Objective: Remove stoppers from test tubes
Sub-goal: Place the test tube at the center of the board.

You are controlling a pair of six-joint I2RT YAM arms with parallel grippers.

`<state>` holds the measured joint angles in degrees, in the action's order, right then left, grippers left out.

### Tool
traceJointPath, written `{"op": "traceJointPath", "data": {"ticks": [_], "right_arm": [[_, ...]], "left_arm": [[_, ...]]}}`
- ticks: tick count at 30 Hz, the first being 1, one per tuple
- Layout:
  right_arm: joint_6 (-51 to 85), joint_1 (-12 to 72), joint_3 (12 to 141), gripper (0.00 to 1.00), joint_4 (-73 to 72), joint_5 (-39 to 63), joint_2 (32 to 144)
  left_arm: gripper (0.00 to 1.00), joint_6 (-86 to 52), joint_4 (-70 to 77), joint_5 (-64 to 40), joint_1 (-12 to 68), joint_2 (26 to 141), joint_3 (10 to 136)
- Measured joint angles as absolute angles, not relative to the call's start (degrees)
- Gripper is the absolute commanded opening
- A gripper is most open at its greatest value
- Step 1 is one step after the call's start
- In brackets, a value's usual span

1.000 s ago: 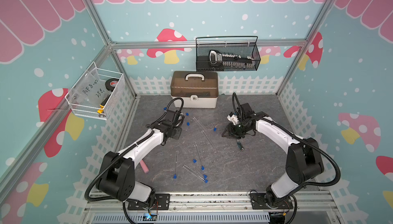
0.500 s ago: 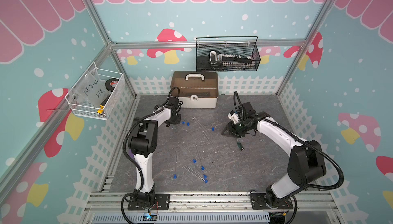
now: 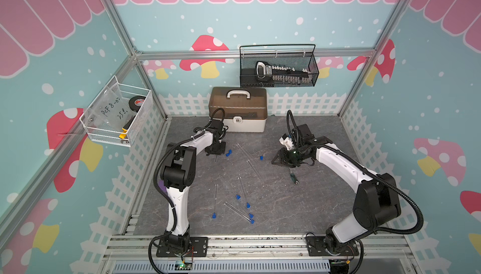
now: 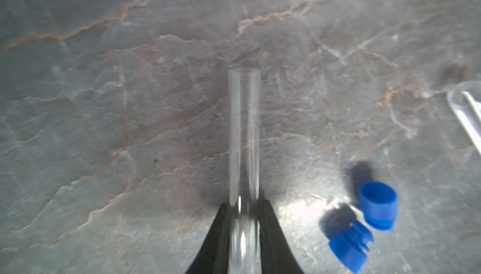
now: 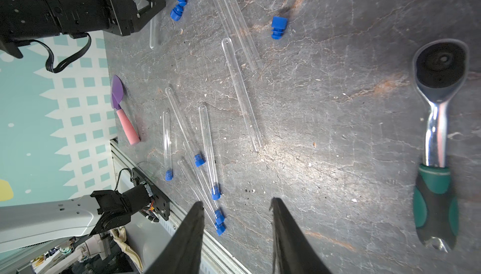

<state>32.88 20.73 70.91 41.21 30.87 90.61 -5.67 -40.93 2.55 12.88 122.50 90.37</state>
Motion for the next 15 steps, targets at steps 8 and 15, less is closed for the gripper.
{"op": "traceJointPath", "data": {"ticks": [8,15], "right_arm": [[32.2,20.7,70.9,0.43,42.4,30.4,90.3],[31.8,21.5,70.9,0.43,42.5,30.5,88.9]], "left_arm": [[0.58,-6.2,-41.5,1.3,13.5,122.5,90.5],[0.75,-6.5,-41.9,0.2,13.5,122.2,90.3]]}}
